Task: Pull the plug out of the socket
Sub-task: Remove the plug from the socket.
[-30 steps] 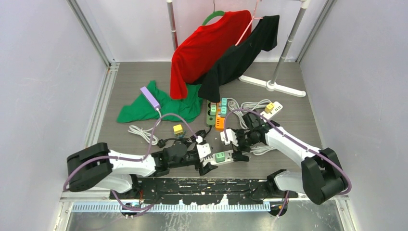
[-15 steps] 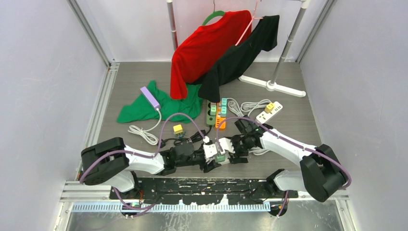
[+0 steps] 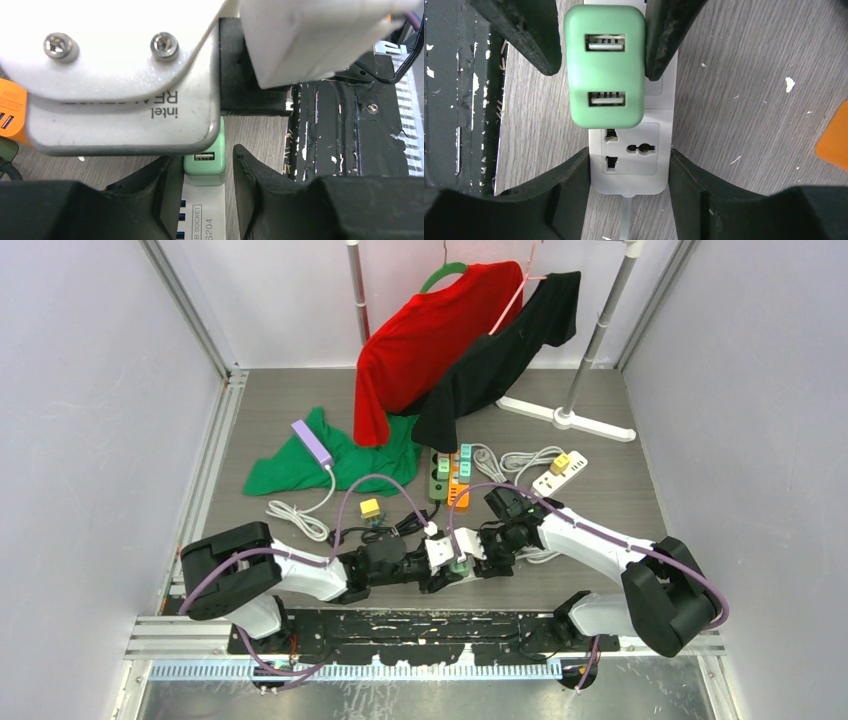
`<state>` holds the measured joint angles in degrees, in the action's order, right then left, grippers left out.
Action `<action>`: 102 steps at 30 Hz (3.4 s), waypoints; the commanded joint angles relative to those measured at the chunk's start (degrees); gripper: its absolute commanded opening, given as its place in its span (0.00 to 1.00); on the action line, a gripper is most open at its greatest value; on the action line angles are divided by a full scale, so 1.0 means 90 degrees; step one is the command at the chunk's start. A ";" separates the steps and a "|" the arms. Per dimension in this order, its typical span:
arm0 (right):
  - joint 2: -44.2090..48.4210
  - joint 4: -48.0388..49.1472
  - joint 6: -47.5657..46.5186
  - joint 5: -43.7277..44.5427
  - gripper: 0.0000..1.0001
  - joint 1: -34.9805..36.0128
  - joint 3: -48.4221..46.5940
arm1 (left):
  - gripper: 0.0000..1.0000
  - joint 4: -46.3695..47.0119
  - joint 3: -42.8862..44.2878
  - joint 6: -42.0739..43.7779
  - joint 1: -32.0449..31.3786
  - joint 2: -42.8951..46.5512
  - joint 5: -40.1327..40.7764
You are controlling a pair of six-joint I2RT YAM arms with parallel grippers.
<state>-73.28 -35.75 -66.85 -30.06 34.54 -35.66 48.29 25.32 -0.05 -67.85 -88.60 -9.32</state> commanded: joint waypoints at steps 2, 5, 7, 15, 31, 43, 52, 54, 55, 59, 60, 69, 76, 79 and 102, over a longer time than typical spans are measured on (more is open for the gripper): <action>0.0065 0.0040 0.0089 -0.0052 0.56 0.0053 -0.0191 | 0.39 0.0564 0.0274 -0.0089 0.0000 -0.0148 -0.0078; 0.0065 0.0024 0.0094 -0.0067 0.52 0.0052 -0.0207 | 0.28 0.0586 0.0218 -0.0074 0.0000 -0.0166 -0.0028; 0.0066 -0.0001 0.0093 -0.0076 0.49 0.0050 -0.0212 | 0.12 0.0609 0.0172 -0.0050 0.0000 -0.0140 0.0089; 0.0036 -0.0087 0.0078 -0.0019 0.31 0.0050 -0.0223 | 0.00 0.0951 -0.0161 -0.0134 0.0000 0.0115 0.0902; -0.0027 -0.0087 0.0357 0.0241 0.16 -0.0175 -0.0330 | 0.00 0.0575 -0.0504 0.0764 0.0000 0.0438 0.1755; -0.0286 -0.0671 0.0215 0.0015 0.15 -0.0182 -0.0618 | 0.00 -0.0854 0.0143 0.1318 0.0001 0.0583 0.1022; -0.0296 -0.0715 0.0250 -0.0014 0.14 -0.0205 -0.0654 | 0.00 0.1048 -0.0517 -0.0200 0.0394 0.0570 0.1418; -0.0297 -0.0717 0.0250 -0.0019 0.14 -0.0208 -0.0666 | 0.00 0.0979 -0.0493 -0.0337 0.0439 0.0663 0.1327; -0.0296 -0.0723 0.0259 -0.0019 0.14 -0.0206 -0.0663 | 0.00 0.0914 -0.0429 -0.0366 0.0435 0.0696 0.1277; -0.0296 -0.0718 0.0279 -0.0028 0.14 -0.0215 -0.0671 | 0.00 0.0333 -0.0070 -0.0285 0.0437 0.0677 0.0950; -0.0301 -0.0718 0.0279 -0.0029 0.14 -0.0215 -0.0669 | 0.00 0.0109 0.0023 -0.0213 0.0435 0.0642 0.0877; -0.0310 -0.0740 0.0288 -0.0063 0.14 -0.0254 -0.0679 | 0.00 -0.0998 0.0416 0.0972 -0.0009 0.0768 0.1362; -0.0335 -0.0747 0.0289 -0.0075 0.14 -0.0256 -0.0678 | 0.00 -0.0667 0.0236 0.0014 0.0156 0.1006 0.1520; -0.0344 -0.0745 0.0279 -0.0088 0.14 -0.0254 -0.0678 | 0.00 -0.0532 0.0281 -0.0744 0.0350 0.1119 0.1305; -0.0354 -0.0737 0.0289 -0.0064 0.14 -0.0279 -0.0667 | 0.00 -0.0807 0.0558 0.0237 -0.0763 0.1184 0.2727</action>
<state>-75.92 -39.68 -67.18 -32.62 32.88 -41.25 31.05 30.06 6.17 -76.09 -80.16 11.25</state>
